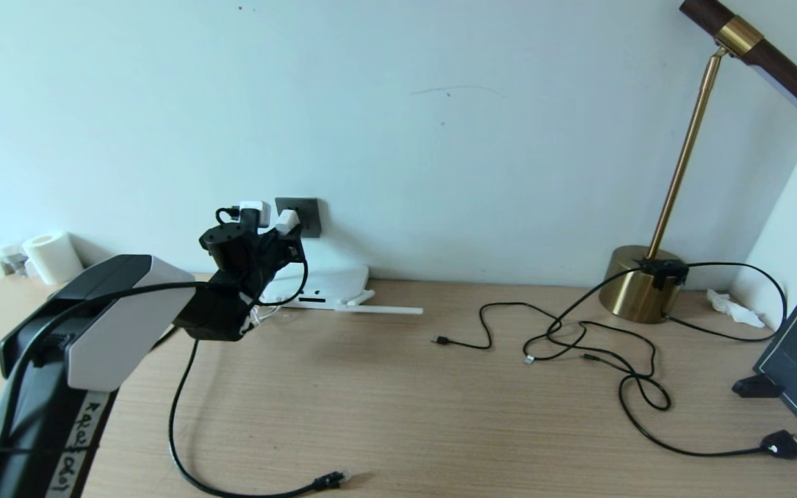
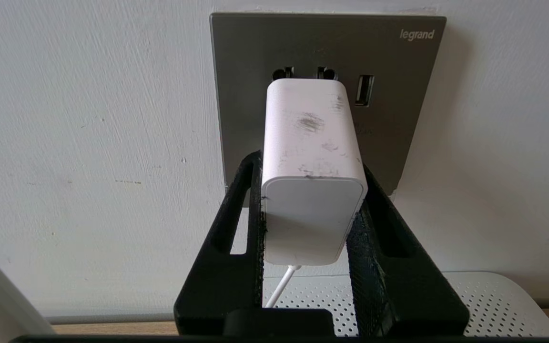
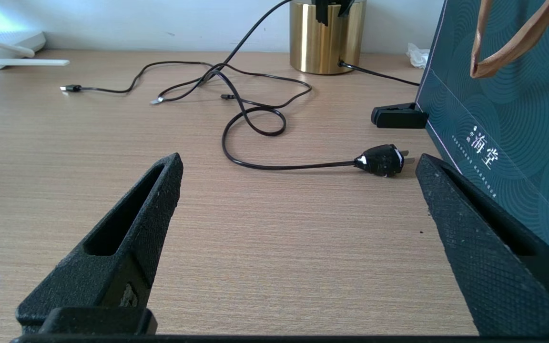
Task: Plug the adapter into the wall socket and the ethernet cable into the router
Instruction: Plug plug into socket
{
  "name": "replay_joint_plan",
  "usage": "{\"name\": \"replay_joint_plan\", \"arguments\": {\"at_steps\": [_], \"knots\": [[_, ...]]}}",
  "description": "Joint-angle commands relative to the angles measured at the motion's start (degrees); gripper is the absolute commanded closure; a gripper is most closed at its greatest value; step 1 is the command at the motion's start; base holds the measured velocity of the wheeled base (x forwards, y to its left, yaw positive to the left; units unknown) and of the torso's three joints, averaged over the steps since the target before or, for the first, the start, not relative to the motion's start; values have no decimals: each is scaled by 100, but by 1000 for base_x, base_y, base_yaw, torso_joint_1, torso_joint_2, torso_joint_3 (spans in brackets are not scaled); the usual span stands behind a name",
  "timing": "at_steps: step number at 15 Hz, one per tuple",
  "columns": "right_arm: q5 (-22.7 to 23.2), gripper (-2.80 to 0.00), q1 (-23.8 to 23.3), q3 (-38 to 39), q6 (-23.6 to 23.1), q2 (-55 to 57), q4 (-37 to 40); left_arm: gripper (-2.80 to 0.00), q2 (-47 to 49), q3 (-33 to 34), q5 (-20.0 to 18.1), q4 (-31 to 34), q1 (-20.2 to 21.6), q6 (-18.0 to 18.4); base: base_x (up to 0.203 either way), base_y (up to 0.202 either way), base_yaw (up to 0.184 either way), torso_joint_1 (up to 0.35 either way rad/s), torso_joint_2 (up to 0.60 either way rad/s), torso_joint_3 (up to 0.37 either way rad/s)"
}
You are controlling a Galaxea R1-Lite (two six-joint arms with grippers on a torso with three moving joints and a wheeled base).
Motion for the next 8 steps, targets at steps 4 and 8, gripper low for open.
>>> {"name": "replay_joint_plan", "arguments": {"at_steps": [4,8], "knots": [[-2,-280,1,70,0,0,-2,0,-9,-117,0,58,-1,7,0,0,0,0,0,0],[-2,-280,1,67,0,-1,-2,0,-17,-143,0,118,-1,7,0,0,0,0,0,0]]}}
